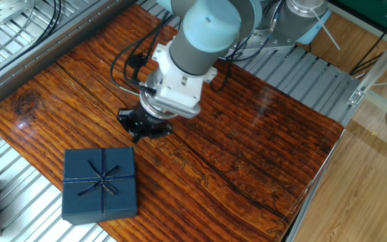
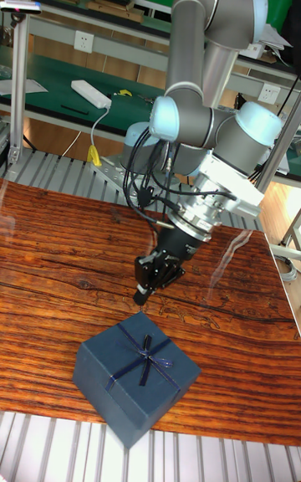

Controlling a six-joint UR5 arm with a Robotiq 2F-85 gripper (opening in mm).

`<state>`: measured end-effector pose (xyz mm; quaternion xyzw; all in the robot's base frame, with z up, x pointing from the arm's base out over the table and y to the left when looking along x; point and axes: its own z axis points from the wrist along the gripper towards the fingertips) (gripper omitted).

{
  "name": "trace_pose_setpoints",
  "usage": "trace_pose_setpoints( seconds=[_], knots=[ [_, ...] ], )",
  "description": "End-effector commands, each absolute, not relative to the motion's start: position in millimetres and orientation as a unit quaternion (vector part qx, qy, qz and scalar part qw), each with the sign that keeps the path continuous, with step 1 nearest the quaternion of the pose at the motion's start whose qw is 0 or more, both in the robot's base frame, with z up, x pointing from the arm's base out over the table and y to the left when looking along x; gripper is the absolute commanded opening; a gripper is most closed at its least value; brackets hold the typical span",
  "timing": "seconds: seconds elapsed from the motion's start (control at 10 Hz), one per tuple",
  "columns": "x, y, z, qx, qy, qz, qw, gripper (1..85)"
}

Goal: Slide the outer casing onto the gift box

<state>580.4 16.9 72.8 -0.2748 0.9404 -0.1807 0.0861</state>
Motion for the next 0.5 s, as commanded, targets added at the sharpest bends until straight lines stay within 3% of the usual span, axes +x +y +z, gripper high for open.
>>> trace_pose_setpoints(
  seconds=[0.0, 0.4],
  knots=[
    [566, 5, 73, -0.272, 0.948, -0.158, 0.056, 1.3],
    [565, -9, 67, -0.309, 0.938, -0.153, 0.040, 1.0]
  ],
)
